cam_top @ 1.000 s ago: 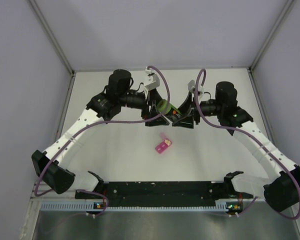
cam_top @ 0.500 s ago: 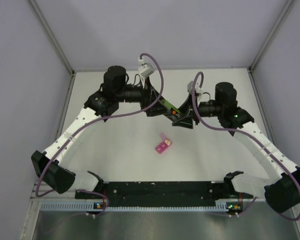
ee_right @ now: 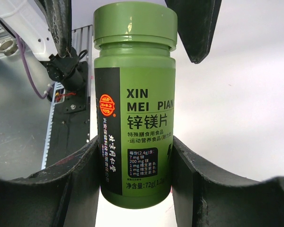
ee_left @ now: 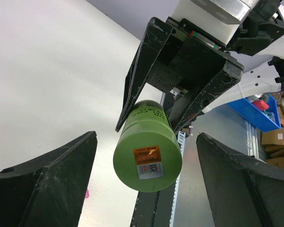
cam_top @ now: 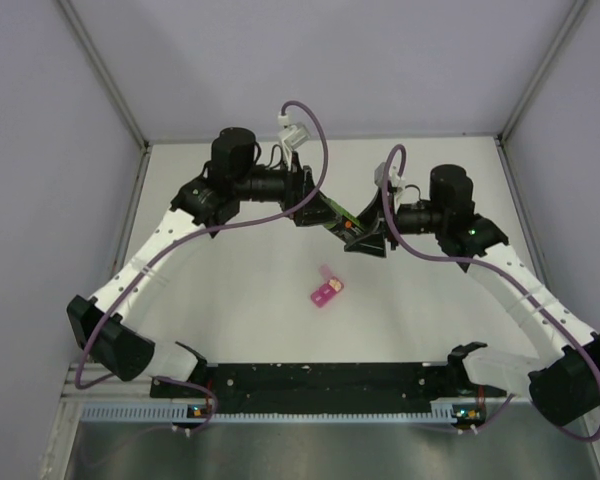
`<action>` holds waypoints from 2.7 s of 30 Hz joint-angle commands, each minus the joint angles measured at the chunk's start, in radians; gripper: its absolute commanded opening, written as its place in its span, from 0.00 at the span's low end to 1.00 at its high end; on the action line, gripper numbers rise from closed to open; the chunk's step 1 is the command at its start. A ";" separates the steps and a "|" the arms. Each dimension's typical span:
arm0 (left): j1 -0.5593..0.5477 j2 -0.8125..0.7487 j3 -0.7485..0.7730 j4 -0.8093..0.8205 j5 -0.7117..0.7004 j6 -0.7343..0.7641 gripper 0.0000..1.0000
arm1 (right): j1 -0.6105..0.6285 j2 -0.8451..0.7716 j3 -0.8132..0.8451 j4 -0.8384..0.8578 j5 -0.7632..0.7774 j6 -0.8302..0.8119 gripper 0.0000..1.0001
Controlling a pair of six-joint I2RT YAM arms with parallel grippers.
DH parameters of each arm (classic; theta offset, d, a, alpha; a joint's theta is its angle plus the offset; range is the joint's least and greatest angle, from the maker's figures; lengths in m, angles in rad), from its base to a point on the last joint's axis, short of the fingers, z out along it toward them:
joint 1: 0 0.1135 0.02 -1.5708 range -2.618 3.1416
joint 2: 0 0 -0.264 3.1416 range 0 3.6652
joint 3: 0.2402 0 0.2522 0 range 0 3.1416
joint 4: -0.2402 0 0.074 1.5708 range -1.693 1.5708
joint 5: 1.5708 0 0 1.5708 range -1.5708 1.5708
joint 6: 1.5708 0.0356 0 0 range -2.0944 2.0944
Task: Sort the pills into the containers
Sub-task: Screw the lid of the pill bottle onto the pill bottle.
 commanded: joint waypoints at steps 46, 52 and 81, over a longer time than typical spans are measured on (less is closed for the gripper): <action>-0.019 -0.043 -0.041 -0.216 0.307 0.685 0.17 | -0.014 0.042 0.045 0.202 -0.251 0.212 0.00; -0.042 -0.059 -0.054 -0.272 0.275 0.831 0.18 | -0.013 0.071 0.023 0.334 -0.318 0.329 0.00; -0.027 -0.087 -0.051 -0.110 0.111 0.525 0.99 | -0.013 0.001 0.036 0.113 -0.141 0.119 0.00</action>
